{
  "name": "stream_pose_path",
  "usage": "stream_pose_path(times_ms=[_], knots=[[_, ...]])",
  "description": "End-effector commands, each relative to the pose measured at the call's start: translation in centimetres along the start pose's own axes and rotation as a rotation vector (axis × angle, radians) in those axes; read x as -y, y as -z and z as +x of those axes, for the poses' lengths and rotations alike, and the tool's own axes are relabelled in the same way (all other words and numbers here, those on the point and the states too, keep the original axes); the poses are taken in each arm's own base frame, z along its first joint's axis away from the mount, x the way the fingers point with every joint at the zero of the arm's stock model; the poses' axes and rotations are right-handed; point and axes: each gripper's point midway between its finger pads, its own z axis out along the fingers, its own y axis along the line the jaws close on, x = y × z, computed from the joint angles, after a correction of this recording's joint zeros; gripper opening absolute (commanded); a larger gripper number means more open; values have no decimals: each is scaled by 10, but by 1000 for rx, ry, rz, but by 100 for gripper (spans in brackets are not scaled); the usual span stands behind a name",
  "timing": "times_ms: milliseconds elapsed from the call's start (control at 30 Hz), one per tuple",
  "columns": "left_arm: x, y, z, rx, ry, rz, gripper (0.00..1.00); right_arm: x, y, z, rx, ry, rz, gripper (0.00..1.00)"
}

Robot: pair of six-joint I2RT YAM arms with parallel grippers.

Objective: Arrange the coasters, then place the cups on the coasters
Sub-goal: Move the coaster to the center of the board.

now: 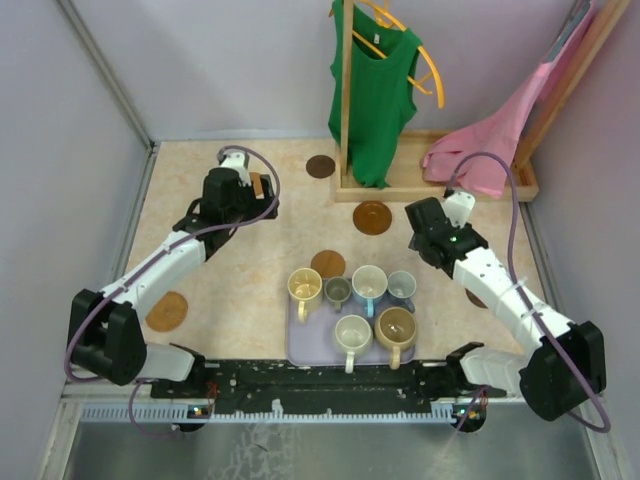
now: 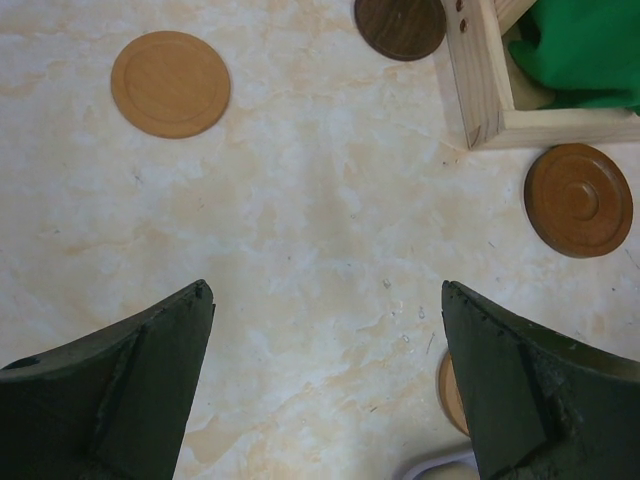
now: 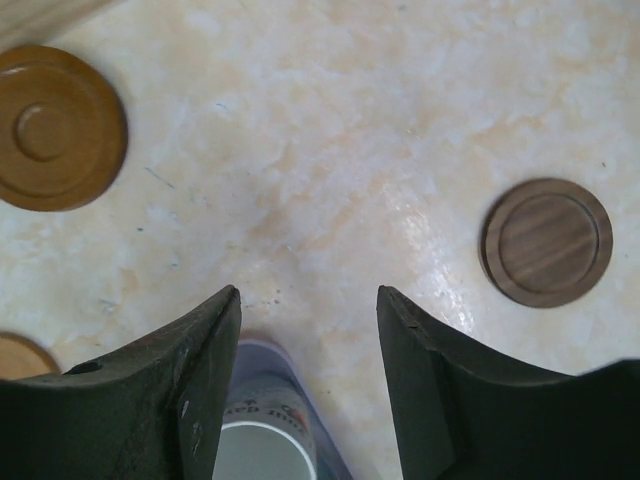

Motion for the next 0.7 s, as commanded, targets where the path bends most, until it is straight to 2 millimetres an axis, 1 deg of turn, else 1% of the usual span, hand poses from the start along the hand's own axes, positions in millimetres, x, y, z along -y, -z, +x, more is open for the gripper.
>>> stream_pose_path(times_ms=[0, 100, 200, 267, 400, 533, 667], knots=[[13, 3, -7, -1, 18, 42, 100, 31, 2, 10, -30, -99, 119, 56], [15, 3, -2, -14, 30, 51, 100, 49, -1, 19, -76, -120, 182, 51], [18, 4, 6, -36, 43, 61, 100, 65, -5, 28, -126, -170, 205, 49], [19, 4, 11, -47, 49, 66, 100, 76, -9, 31, -153, -214, 213, 48], [24, 3, 21, -73, 58, 84, 100, 95, -11, 33, -163, -246, 256, 46], [28, 4, 23, -81, 60, 104, 100, 113, -15, 43, -204, -305, 293, 46], [31, 8, 22, -77, 58, 119, 100, 131, -18, 48, -223, -335, 332, 46]])
